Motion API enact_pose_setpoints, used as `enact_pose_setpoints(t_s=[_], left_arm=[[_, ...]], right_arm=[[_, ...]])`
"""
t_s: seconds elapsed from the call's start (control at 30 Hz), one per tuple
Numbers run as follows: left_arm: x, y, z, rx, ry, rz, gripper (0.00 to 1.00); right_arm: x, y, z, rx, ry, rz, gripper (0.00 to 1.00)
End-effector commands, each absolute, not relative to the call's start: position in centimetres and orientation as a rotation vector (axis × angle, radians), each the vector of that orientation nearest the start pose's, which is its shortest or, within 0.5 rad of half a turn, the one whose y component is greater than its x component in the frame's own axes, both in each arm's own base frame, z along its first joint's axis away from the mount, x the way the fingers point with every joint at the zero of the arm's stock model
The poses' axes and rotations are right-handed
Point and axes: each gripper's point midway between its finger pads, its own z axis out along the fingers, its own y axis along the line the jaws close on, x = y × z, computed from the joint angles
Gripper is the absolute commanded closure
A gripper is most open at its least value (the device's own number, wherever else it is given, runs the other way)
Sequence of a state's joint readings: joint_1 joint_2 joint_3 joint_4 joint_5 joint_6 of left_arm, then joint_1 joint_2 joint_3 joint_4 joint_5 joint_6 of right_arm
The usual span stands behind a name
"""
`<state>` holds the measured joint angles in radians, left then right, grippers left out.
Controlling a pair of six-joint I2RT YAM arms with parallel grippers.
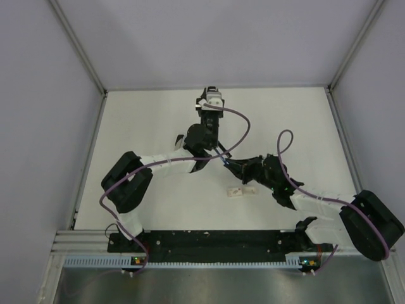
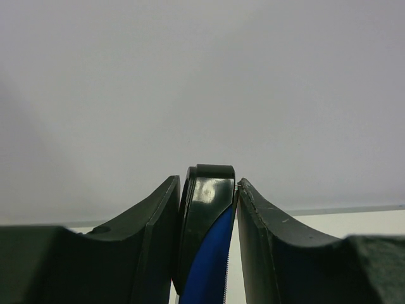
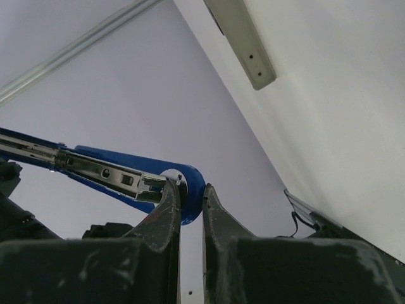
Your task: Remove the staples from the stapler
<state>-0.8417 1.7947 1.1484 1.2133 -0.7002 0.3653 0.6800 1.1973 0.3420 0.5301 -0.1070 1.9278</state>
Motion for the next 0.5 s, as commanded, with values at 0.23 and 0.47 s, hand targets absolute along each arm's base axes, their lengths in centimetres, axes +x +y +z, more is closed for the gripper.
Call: enact_pose_setpoints(t_s=[0.23, 0.47], left_arm=[[41.5, -30.2, 40.1, -0.037, 0.972, -0.157, 1.0], [41.4, -30.5, 40.0, -0.011, 0.975, -0.14, 1.0]], right_arm=[[15.7, 31.6, 16.8, 0.774, 2.387, 1.9, 1.0], [15.8, 30.8, 17.2, 0.765, 2.357, 1.847, 1.0]])
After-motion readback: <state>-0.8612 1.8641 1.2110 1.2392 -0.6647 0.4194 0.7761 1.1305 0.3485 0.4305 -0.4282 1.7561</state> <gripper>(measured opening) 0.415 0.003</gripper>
